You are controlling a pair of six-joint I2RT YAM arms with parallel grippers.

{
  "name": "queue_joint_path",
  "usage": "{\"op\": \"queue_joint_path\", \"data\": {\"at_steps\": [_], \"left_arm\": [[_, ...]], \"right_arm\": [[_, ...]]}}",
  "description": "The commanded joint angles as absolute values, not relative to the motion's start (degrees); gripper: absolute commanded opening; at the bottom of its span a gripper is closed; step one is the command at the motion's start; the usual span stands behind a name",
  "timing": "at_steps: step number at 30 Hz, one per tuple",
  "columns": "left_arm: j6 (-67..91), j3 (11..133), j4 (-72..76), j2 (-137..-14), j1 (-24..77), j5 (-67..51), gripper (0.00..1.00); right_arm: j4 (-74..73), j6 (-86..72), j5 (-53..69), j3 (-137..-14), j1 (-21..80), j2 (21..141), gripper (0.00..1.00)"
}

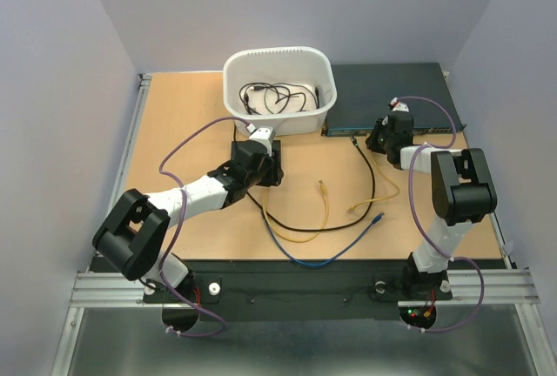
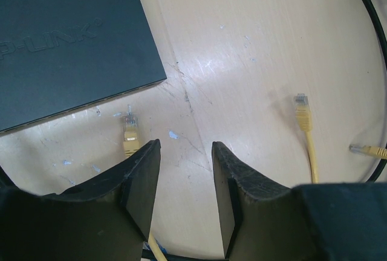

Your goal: Insert the plug into the switch port

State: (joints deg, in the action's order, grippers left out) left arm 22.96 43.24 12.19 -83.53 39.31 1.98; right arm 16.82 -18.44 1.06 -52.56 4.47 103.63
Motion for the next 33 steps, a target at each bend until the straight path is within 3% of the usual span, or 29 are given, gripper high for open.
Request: {"op": "queue_joint_path", "data": {"at_steps": [1,33], "left_arm": [[22.1,46.0,12.7,-83.5,39.6,2.1,0.5],[21.9,46.3,12.3,-83.9,39.6,2.3,0.5]], "right_arm": [[23.7,-19.1,2.4,-55.0,5.4,104.7,0.0],[23.1,-14.3,-7.6,-57.5,5.2,105.2,0.0]]}}
